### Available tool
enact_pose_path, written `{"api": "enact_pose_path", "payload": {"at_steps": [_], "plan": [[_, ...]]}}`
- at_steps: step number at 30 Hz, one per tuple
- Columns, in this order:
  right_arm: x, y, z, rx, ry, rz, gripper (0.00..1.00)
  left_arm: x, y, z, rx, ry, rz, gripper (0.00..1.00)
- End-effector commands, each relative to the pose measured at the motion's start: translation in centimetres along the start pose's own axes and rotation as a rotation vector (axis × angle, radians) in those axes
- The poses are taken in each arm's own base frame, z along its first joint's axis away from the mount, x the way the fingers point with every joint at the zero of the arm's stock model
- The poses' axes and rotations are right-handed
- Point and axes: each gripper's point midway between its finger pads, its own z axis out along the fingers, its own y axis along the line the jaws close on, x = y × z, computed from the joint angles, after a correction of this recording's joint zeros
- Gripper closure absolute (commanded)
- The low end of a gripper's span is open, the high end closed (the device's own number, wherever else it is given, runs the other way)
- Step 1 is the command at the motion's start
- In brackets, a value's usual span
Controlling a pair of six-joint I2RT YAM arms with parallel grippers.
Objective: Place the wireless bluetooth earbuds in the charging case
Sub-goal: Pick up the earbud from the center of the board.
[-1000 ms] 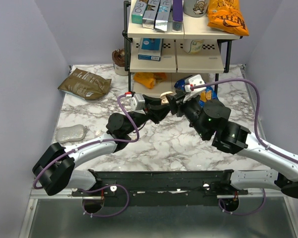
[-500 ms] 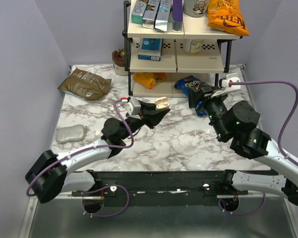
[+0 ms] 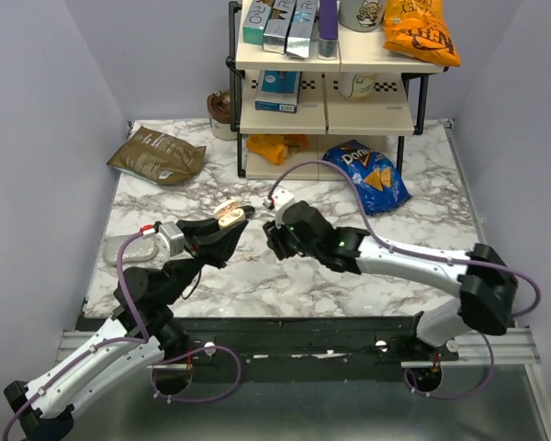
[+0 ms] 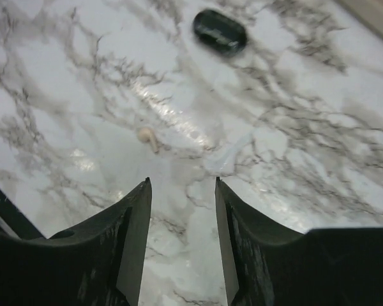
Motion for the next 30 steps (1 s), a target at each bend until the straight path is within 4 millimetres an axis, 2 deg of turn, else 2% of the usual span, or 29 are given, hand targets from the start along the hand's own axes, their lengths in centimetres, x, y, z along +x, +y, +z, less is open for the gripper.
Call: {"api": "enact_pose_path", "payload": {"at_steps": [1,2,4,6,10,13,18,20,30], "plan": [[1.1,5.1,2.1,-0.25,0.084,-0.058,0.47,3.2,1.8,-2.2,-0.089,0.126,0.019,1.0],[2.6,5.7,3.2,-0.275,0.131,-0.077,0.47,3.1,1.8,-2.3,-0.088,0.125,0.021,1.0],[2.9,6.4,4.0,-0.31,0.148,-0.105,0.43,3.0,1.5,-2.5,-0.076,0.13,0.021,1.0],[4.0,6.9,5.0,-0.328,0.179,-0.109,0.39,2.9,1.4,-2.6,-0.067,0.133,0.021,1.0],[4.8,7.6,7.0,-0.346,0.2,-0.124,0.36,2.6,1.0,-3.3,-0.051,0.125,0.009,1.0],[6.2,7.3,8.8,-0.315,0.235,-0.138,0.36,2.4,1.0,-3.8,-0.055,0.12,0.007,1.0],[6.3,6.7,10.8,-0.251,0.224,-0.146,0.36,2.5,1.3,-4.3,-0.067,0.122,0.013,1.0],[7.0,6.1,11.6,-0.218,0.238,-0.155,0.36,2.6,1.4,-4.5,-0.069,0.125,0.016,1.0],[7.8,5.3,13.3,-0.164,0.255,-0.202,0.37,2.6,1.4,-4.6,-0.069,0.127,0.027,1.0]]}}
